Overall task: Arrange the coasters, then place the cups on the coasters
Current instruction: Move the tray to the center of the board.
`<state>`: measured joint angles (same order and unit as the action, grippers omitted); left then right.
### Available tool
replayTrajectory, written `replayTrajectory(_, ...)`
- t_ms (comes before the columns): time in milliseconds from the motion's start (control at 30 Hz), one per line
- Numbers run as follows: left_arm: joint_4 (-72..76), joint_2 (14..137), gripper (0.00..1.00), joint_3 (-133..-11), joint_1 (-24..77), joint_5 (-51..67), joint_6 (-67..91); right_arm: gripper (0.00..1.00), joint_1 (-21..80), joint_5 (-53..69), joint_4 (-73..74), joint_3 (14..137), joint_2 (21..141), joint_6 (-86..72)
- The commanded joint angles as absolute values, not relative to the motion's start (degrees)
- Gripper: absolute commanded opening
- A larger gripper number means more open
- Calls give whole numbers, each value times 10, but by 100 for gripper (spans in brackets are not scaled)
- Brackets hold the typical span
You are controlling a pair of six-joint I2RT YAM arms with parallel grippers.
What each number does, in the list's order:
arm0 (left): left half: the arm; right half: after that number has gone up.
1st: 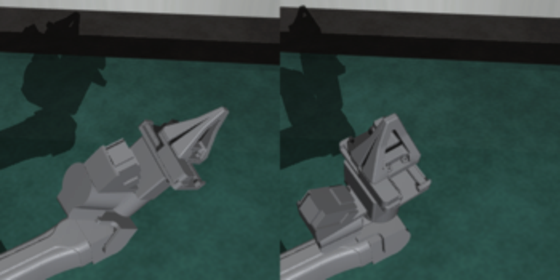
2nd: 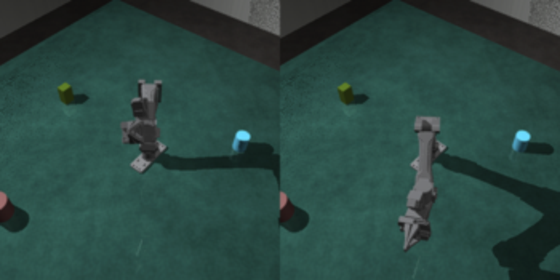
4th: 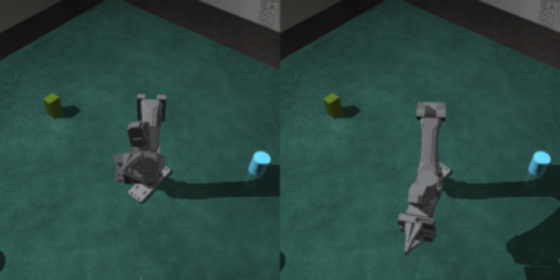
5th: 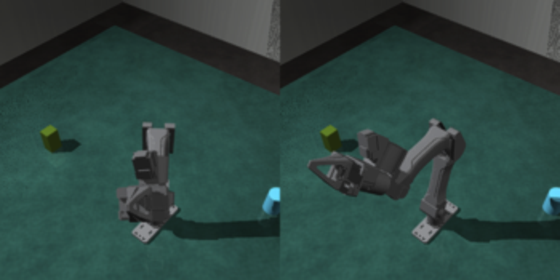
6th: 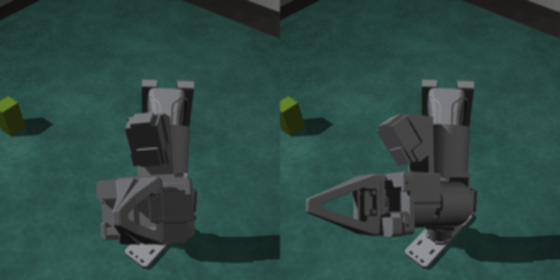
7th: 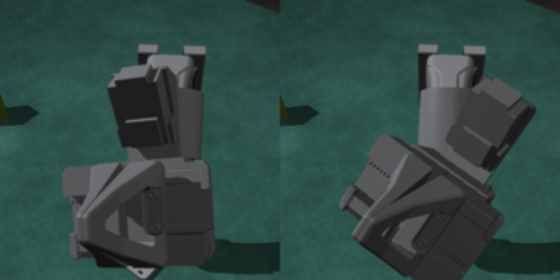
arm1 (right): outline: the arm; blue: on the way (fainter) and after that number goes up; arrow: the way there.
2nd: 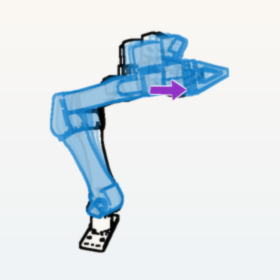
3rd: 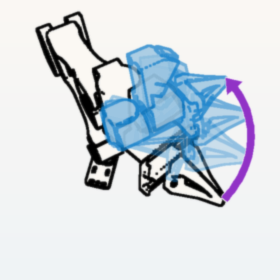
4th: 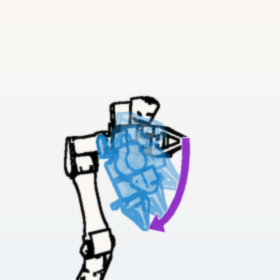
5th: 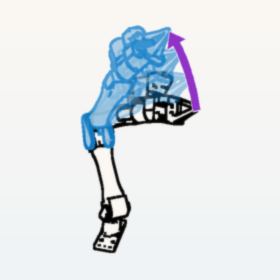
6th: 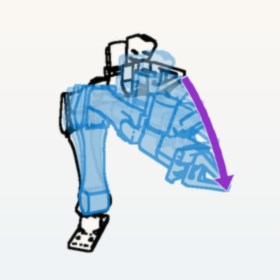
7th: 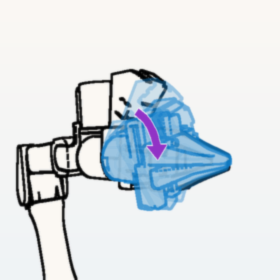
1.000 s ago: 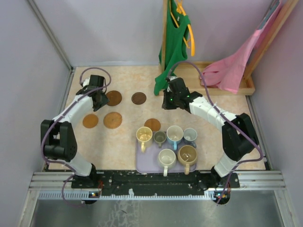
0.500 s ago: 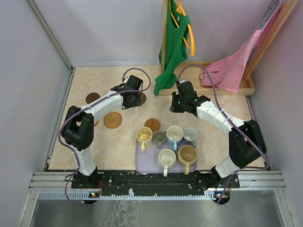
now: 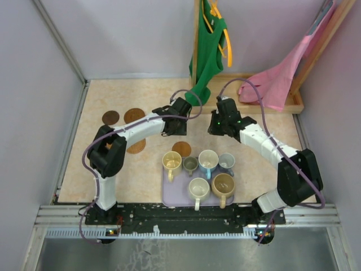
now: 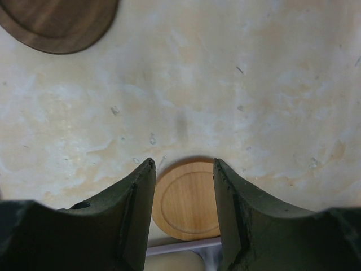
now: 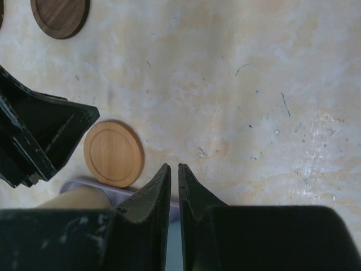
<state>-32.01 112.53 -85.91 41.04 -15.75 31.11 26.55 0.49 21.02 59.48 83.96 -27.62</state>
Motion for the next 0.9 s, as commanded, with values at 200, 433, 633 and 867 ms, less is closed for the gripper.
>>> replayTrajectory(200, -324, 1150, 52, -857, 457, -130, 323, 12, 232, -6, 193, 569, 792, -311)
replayTrajectory(433, -334, 1144, 52, -829, 474, -136, 326, 12, 222, -10, 194, 567, 793, -312)
replayTrajectory(633, -334, 1135, 52, -798, 474, -132, 345, 12, 221, -2, 186, 553, 795, -320)
replayTrajectory(867, -332, 1153, 51, -787, 474, -139, 363, 12, 221, 2, 186, 549, 791, -323)
